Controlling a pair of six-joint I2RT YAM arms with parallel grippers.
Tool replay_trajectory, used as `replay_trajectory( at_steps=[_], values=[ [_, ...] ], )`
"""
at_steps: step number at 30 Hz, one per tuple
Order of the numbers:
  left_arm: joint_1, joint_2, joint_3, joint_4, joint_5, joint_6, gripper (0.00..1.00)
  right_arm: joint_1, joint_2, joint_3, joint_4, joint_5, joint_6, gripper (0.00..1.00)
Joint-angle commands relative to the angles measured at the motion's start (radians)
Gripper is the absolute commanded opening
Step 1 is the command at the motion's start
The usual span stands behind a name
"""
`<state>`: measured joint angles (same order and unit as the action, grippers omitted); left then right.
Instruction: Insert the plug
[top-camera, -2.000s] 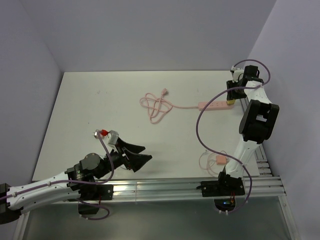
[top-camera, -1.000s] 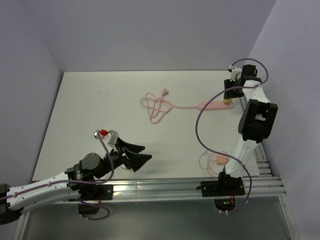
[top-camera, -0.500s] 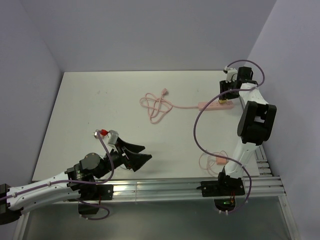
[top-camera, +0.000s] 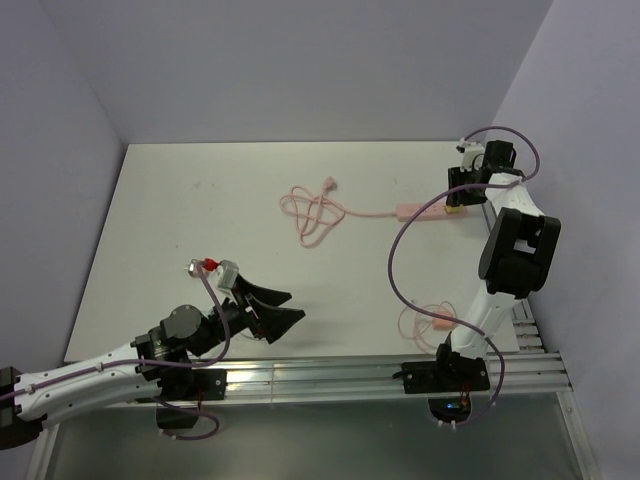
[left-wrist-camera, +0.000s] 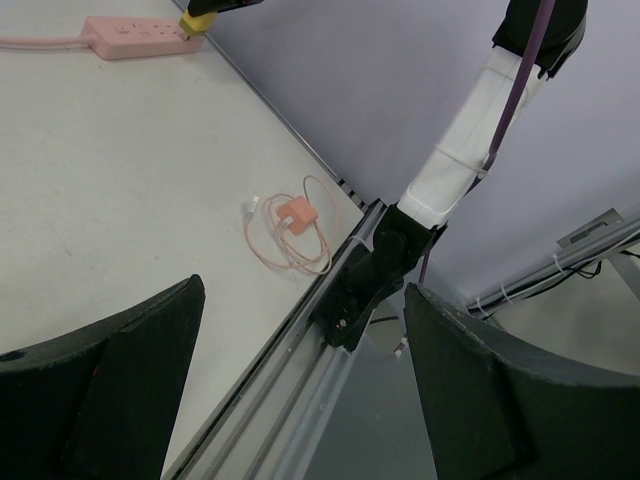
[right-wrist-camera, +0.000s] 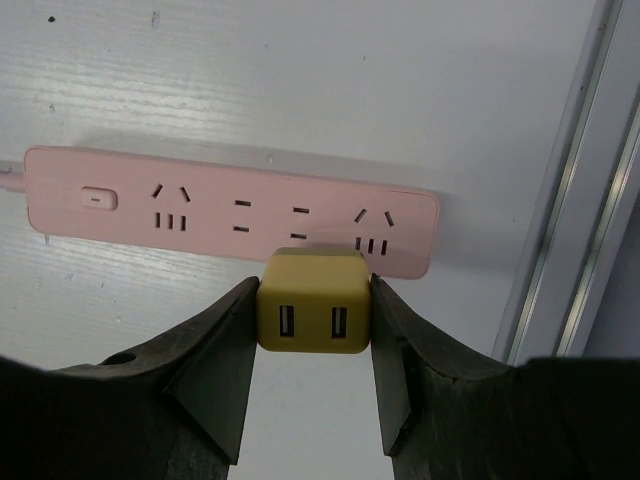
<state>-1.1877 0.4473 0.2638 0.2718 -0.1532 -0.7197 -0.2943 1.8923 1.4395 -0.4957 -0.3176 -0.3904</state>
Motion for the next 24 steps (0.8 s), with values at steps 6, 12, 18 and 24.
replay_trajectory(
  at_steps=[6,12,18,24],
  values=[
    [0.005,-0.005,-0.001,0.029,0.012,-0.003,0.87,-0.005,-0.021,-0.004,0.014,0.044,0.004,0.00],
    [0.005,0.014,-0.006,0.046,0.021,-0.007,0.86,-0.006,-0.028,-0.004,0.032,0.080,0.001,0.00],
    [0.005,0.018,-0.003,0.043,0.018,-0.006,0.86,-0.006,-0.004,0.048,0.014,0.094,-0.004,0.00],
    [0.007,0.024,-0.005,0.047,0.017,-0.006,0.87,-0.006,0.021,0.072,0.011,0.103,-0.005,0.00]
  ],
)
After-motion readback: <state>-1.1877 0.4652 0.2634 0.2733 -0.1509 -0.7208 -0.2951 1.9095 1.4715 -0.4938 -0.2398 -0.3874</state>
